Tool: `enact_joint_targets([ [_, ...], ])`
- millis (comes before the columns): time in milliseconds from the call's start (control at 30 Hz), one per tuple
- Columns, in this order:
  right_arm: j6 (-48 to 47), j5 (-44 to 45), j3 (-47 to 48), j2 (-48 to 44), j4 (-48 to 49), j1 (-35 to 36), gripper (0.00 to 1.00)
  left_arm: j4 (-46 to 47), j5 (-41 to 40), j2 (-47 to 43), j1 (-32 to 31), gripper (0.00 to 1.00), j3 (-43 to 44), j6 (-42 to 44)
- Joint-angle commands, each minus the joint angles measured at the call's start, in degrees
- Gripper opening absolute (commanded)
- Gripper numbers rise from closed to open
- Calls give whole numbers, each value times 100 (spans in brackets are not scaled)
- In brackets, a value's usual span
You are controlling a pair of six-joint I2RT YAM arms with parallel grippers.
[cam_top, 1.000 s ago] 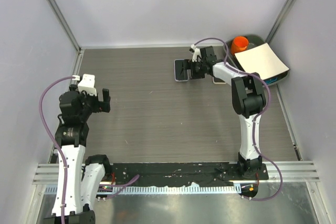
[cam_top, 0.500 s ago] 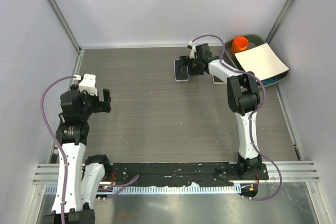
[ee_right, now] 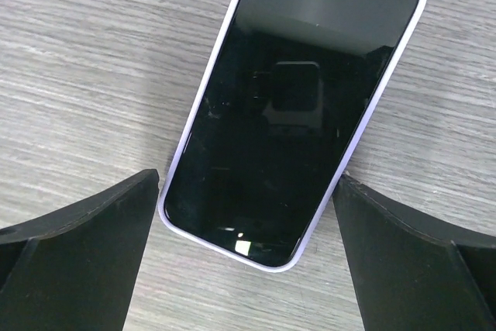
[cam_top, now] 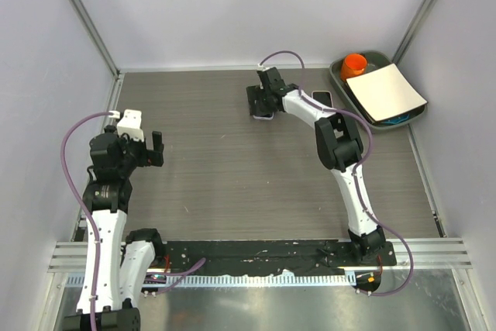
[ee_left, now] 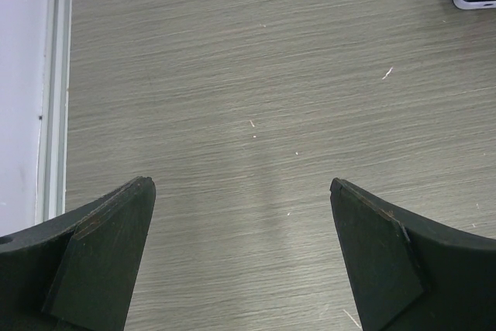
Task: Take the phone out of the phone case
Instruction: Pick up the phone at the center of the board.
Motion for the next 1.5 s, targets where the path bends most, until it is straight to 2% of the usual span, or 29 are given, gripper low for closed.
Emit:
enact_joint_targets([
  [0, 232, 1018, 402, 187, -237, 99, 99, 228, 82, 17, 44, 100, -26, -50],
  [200, 330, 1476, 903, 389, -501, 169, 99, 228, 55, 53, 44, 100, -35, -42],
  [333, 330, 1468, 1141, 583, -677, 178, 98, 219, 55, 61, 44, 100, -35, -42],
  [500, 330, 1205, 1054, 645, -817, 169, 82, 219, 64, 70, 44, 100, -26, -33],
  [633, 269, 1072, 870, 601, -879, 178, 65, 210, 82, 53, 44, 100, -26, -42],
  [667, 207, 1038, 834, 583, -888, 178, 57, 210, 82, 52, 44, 100, -26, -42],
  [767, -107, 758, 650, 443, -984, 186, 44, 210, 90, 26, 44, 100, -26, -42],
  [800, -214, 704, 553, 312, -984, 195, 44, 201, 99, 35, 44, 100, -26, -42],
  [967, -1058, 195, -334, -242, -958, 248, 44, 219, 134, 17, 44, 100, -35, -33],
  [1200, -2797, -1080, -1494, -1209, -1028, 300, 42, 193, 152, -27, 35, 100, -43, -42],
  [1233, -3225, -1159, -1713, -1314, -1098, 327, 44, 193, 161, -18, 44, 100, -43, -33],
  [1333, -3607, -1186, -1995, -1544, -1177, 354, 52, 193, 161, -44, 35, 100, -52, -33],
  [1400, -3634, -1151, -2005, -1509, -1230, 354, 58, 193, 161, -53, 44, 100, -52, -42],
  [1467, -3442, -1134, -1918, -1430, -1266, 353, 70, 193, 161, -53, 44, 100, -52, -33],
])
